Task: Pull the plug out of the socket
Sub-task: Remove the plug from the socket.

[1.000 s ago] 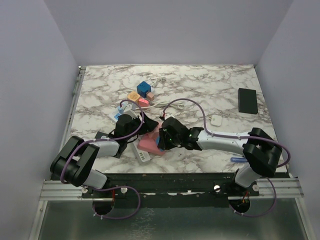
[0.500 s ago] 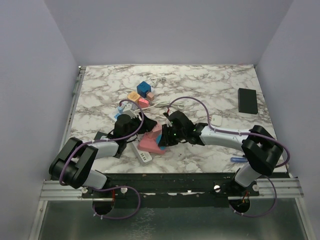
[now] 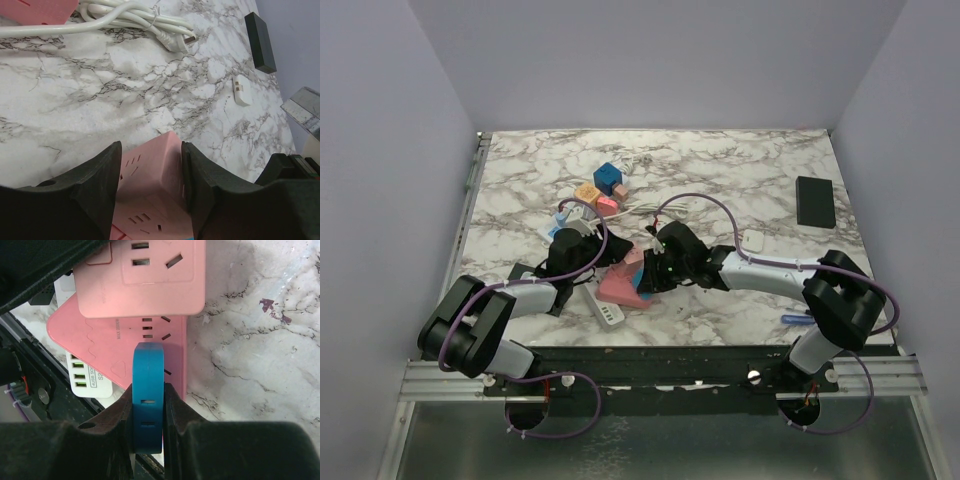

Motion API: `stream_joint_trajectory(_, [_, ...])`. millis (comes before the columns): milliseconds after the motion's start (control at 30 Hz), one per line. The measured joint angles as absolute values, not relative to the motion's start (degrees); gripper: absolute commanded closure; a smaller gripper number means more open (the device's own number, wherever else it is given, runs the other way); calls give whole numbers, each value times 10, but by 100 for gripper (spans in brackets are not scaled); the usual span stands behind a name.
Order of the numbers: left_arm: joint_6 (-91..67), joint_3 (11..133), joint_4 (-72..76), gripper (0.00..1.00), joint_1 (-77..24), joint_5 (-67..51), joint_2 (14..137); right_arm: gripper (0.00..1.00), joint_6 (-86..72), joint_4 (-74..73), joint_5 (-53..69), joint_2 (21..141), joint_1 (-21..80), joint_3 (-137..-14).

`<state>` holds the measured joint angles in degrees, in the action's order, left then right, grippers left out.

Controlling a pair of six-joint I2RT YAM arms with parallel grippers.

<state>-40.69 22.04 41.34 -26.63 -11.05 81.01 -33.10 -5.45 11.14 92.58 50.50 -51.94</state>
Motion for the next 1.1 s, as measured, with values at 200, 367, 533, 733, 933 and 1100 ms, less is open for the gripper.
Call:
stream_joint_trajectory(200, [-407, 220, 416, 75, -266, -110, 810, 100, -323, -58, 98, 923, 510, -519])
stream_joint_trajectory(367, [-407, 220, 419, 75, -266, -110, 810, 100, -314, -61, 54, 917, 534, -519])
stream_joint_trajectory(533, [-408, 220, 420, 75, -266, -110, 810, 100, -306, -63, 5, 913, 562, -520])
stream_joint_trajectory(733, [-409, 221, 422, 75, -266, -110, 810, 100, -295, -91, -56, 912, 595, -537])
stream_joint_trajectory(933, [-409, 226, 421, 75, -266, -111, 815, 100, -289, -108, -97, 913, 612, -545])
stream_joint_trajectory(1100, [-408, 227, 422, 75, -266, -111, 815, 100, -294, -108, -98, 913, 612, -545])
